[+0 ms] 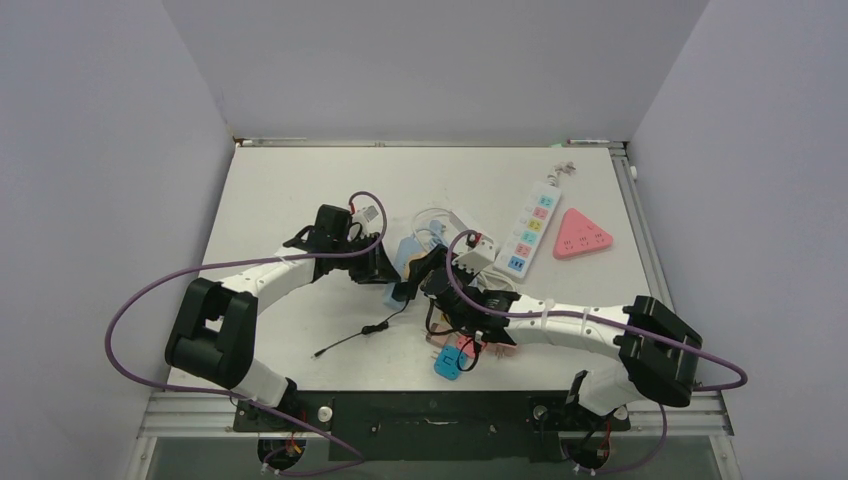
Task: Pull the plug off the socket
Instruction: Remove the plug from the socket, then place the plug at the center of the board, then remove the plug from the socket.
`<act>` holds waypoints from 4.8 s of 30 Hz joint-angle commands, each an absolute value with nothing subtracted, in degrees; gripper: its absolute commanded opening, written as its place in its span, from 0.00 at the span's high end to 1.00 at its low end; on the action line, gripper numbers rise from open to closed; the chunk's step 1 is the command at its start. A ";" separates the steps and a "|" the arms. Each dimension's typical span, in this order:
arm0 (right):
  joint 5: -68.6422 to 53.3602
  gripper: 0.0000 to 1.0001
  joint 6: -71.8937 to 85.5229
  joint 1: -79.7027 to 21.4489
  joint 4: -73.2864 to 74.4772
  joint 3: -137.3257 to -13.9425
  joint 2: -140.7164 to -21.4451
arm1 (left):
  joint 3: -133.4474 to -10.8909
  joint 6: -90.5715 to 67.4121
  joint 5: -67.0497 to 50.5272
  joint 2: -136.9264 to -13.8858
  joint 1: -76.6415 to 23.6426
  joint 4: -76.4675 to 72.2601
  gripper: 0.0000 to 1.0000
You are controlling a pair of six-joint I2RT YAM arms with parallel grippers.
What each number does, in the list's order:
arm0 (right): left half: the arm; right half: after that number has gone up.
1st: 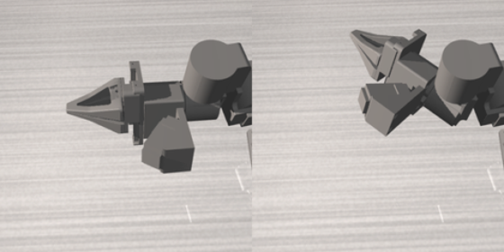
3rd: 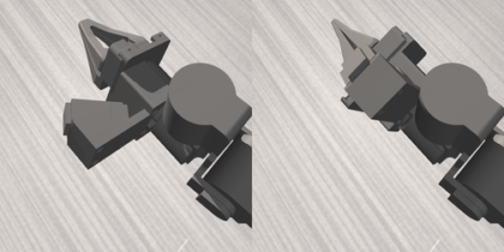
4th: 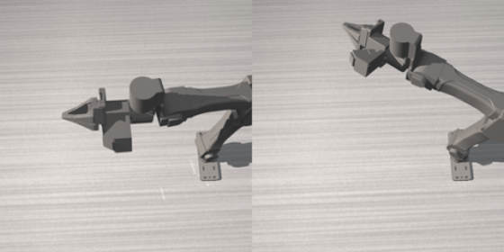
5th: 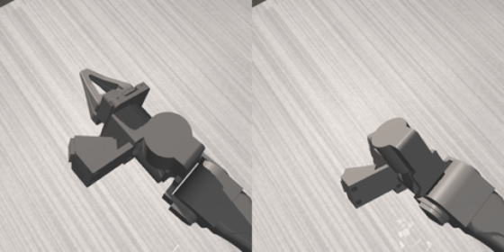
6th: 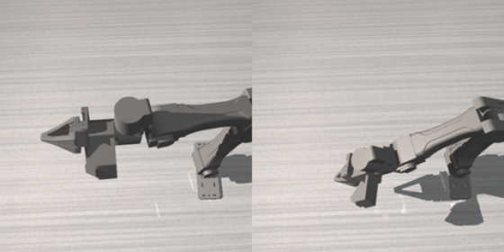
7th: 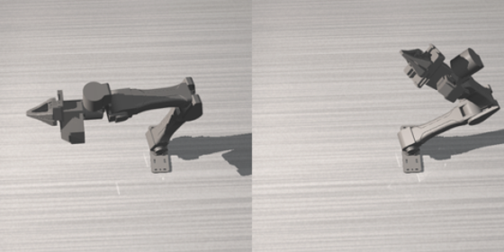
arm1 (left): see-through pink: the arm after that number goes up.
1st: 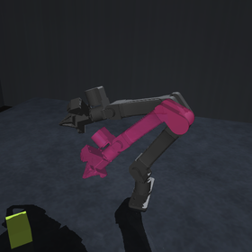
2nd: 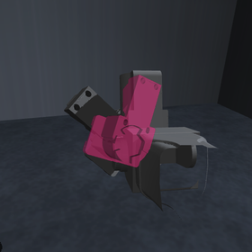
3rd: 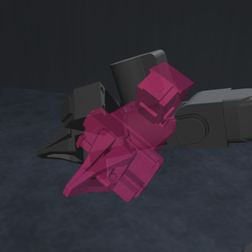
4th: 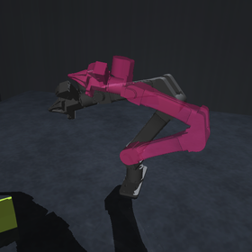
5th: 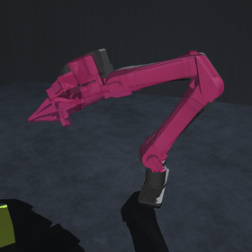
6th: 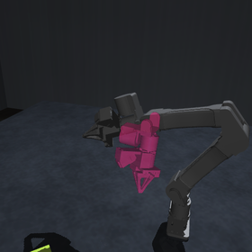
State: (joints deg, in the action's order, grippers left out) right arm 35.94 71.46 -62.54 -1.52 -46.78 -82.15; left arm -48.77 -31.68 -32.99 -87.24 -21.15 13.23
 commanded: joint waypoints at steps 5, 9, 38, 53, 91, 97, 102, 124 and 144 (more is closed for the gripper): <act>39.28 0.95 71.33 -63.54 -2.89 -47.51 -80.08 | -49.19 -32.17 -33.61 -86.99 -20.48 9.77 1.00; 40.70 0.95 68.49 -62.86 -1.33 -48.75 -78.39 | -49.13 -32.17 -33.84 -86.37 -20.41 9.22 1.00; 7.18 0.95 48.25 -50.44 5.27 -54.78 -88.37 | -47.33 -32.06 -33.11 -77.17 -12.87 7.21 1.00; 13.69 0.93 51.37 -51.15 14.33 -51.78 -85.02 | -47.17 -32.17 -33.60 -77.18 -12.94 7.11 1.00; 18.79 0.04 50.15 -50.42 19.10 -55.32 -81.51 | -46.06 -33.00 -32.10 -77.01 -16.25 6.12 1.00; 15.65 0.01 53.15 -50.56 14.21 -53.14 -75.45 | -45.51 -33.32 -27.77 -76.33 -19.51 6.84 1.00; 8.98 0.04 60.86 -52.01 4.13 -48.07 -71.73 | -45.46 -33.07 -24.34 -75.66 -21.13 7.99 1.00; 6.43 0.34 74.90 -57.15 -13.95 -43.36 -81.44 | -45.85 -32.43 -23.40 -76.34 -22.33 8.21 1.00; 7.33 0.61 75.39 -56.62 -13.50 -45.51 -84.32 | -46.28 -32.36 -24.08 -77.48 -22.34 8.25 1.00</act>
